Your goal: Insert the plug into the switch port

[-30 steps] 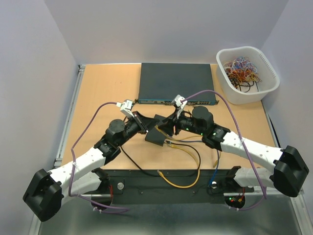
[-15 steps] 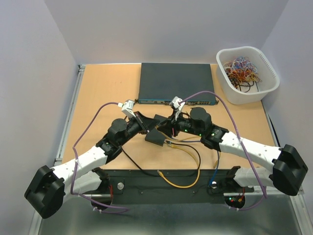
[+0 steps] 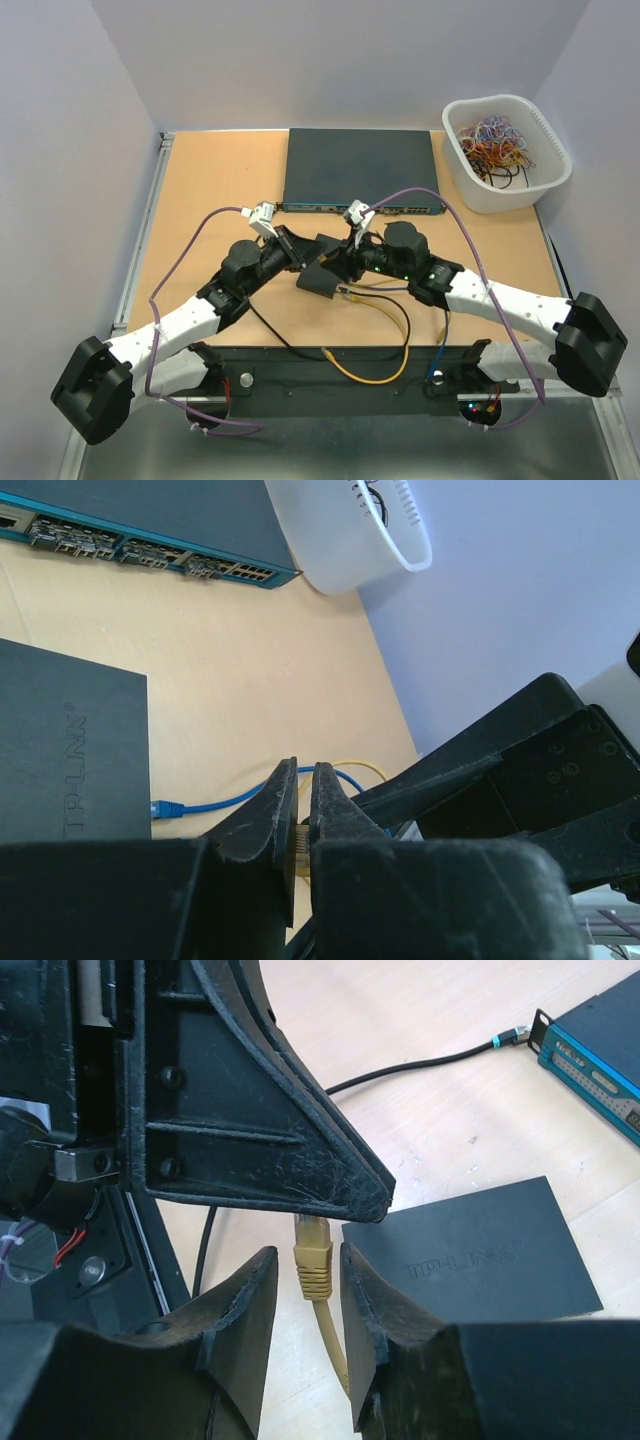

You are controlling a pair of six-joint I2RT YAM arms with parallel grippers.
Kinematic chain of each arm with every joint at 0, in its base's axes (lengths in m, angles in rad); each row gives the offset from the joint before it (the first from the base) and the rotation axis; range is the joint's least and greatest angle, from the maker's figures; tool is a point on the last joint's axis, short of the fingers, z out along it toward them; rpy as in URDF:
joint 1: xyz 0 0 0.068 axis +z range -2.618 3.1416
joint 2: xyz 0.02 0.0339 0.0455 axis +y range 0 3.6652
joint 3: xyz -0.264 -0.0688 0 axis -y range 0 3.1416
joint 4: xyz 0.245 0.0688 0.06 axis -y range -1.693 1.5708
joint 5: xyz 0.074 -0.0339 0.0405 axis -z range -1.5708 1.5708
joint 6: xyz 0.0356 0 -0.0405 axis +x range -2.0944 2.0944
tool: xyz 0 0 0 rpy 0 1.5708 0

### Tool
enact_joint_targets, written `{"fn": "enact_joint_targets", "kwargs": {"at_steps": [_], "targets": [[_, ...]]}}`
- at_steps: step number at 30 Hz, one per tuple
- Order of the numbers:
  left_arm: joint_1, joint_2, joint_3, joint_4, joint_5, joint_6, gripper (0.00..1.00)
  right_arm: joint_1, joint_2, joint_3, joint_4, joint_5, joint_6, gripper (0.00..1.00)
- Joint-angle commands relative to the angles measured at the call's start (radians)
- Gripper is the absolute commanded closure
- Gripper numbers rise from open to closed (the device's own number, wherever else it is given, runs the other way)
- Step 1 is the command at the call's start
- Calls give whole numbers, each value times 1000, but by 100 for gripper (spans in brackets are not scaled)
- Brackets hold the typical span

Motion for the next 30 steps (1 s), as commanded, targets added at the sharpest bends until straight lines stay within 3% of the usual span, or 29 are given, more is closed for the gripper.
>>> {"fn": "enact_joint_targets", "kwargs": {"at_steps": [1,8,14,21,22,23,25,26,30], "targets": [[-2,-10,43,37,-9,14,100,7,14,1,23,20,-15,64],[1,-7,44,37,-9,13,100,10,33,0,26,29,-14,66],[0,-6,37,37,-15,16,100,13,31,-11,52,43,-5,76],[3,-3,38,26,-27,21,100,13,14,-15,64,97,-2,97],[3,1,38,12,-29,25,95,13,16,-20,61,111,0,100],[3,3,38,8,-32,28,82,13,16,-22,58,155,0,100],[10,12,38,-8,-31,40,67,13,19,-28,31,203,-11,99],[10,15,38,-15,-32,44,52,13,20,-29,19,256,-21,100],[33,15,20,-45,-58,67,30,11,50,-35,-46,400,-12,100]]}}
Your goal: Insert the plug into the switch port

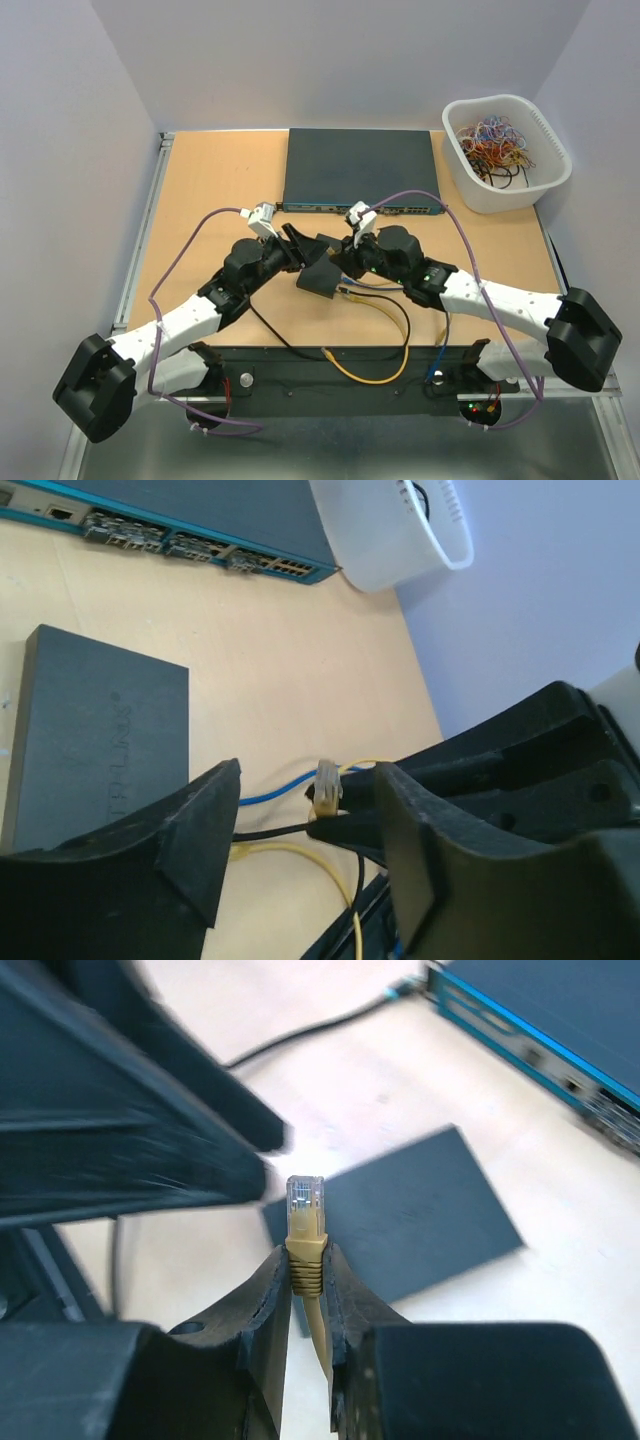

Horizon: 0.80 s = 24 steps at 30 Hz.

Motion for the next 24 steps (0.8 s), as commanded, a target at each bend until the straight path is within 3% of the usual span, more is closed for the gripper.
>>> {"fn": "enact_joint_targets", "kwargs": {"at_steps": [1,5,11,19,24], "targets": [[29,-2,16,-11,-33,45,27,-3,24,-21,-56,220,4,100],[124,44,3,-14,-17,94,25,-37,107,-25,-107,374,73,100],[227,234,57,-12,-7,156,27,-94,193,-36,-148,445,139,100],[230,576,203,63,60,174,33,-92,346,16,-153,359,145,99],[230,680,246,114,105,185,36,-63,374,36,-124,279,165,100]]}}
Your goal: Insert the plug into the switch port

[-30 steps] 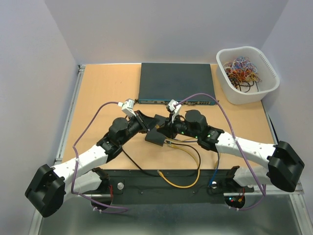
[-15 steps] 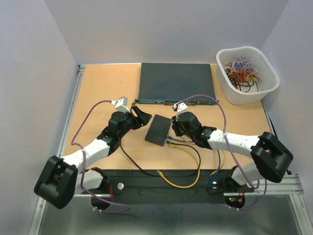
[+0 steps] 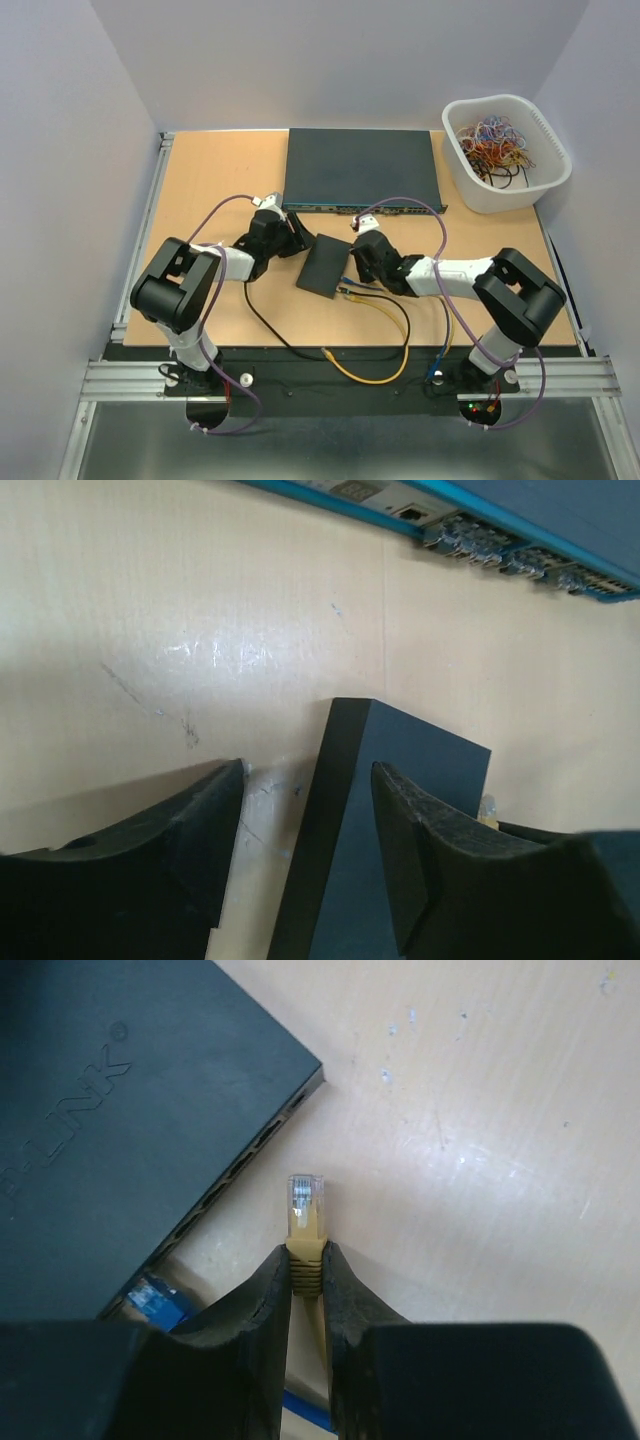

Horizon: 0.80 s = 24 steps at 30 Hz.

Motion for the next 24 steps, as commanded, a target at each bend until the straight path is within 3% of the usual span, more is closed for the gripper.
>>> {"fn": "enact_joint_targets", "kwargs": {"at_steps": [1,11,18,24], "targets": [[1,41,57,67,47,38,37,51,21,34,30,-71,27,100],[18,54,89,9,31,110,37,159,121,174,50,-131,31,100],[51,60,77,9,37,129,38,161,87,142,50,-170,18,100],[56,55,66,13,28,135,38,159,9,91,4,-75,5,100]]}}
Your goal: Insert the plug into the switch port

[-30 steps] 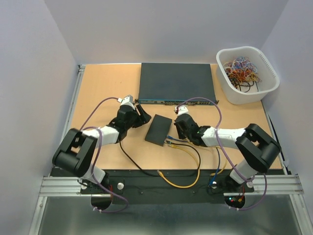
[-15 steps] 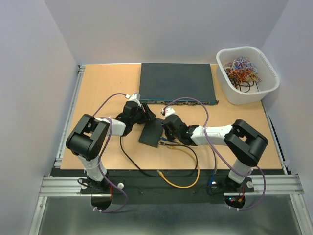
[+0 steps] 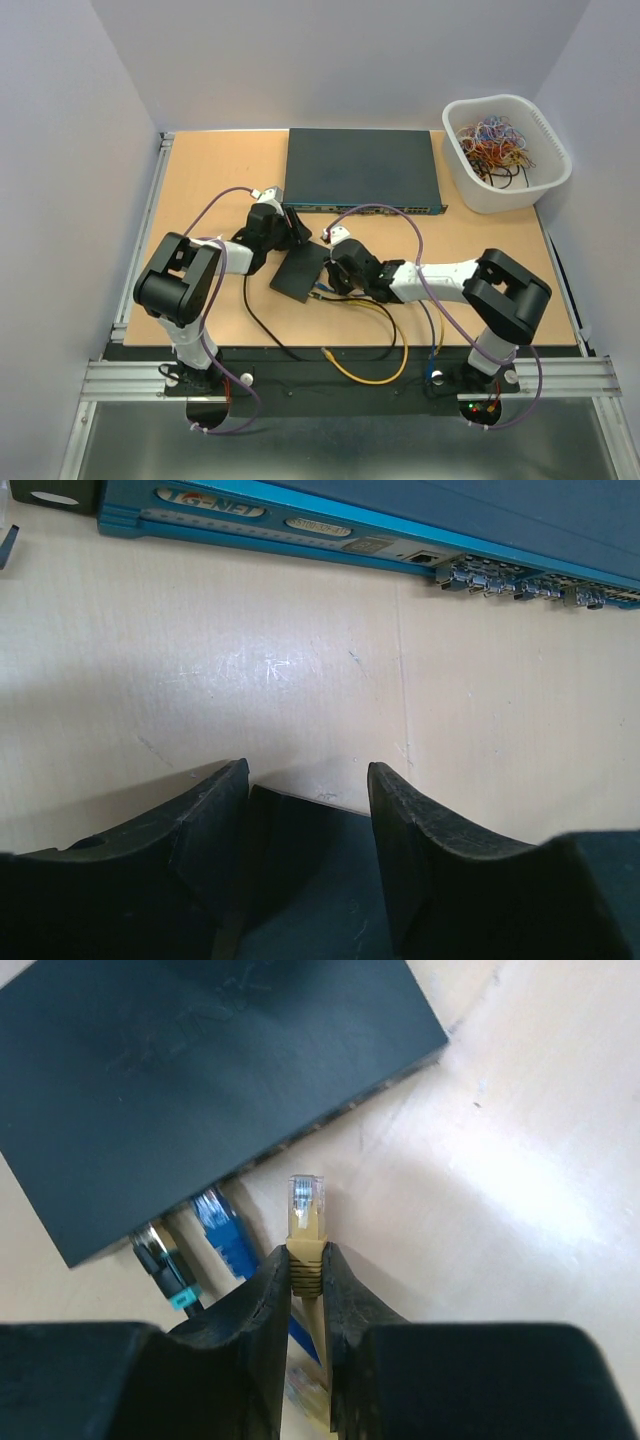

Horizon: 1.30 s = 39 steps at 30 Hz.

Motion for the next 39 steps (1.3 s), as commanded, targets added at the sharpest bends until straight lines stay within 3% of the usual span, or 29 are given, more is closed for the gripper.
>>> {"fn": "enact_joint_targets", "kwargs": {"at_steps": [1,10,24,39], "targets": [[7,-12,5,0,-6,30,38,8,-74,-12,-25,52,-16,100],[7,-88,-24,-46,-26,39,39,8,41,72,-99,62,-37,100],[-19,-85,-47,-83,-60,56,44,8,141,213,-188,61,-80,100],[-57,-79,-65,-83,-77,45,46,8,147,290,-288,-80,-119,100]]}}
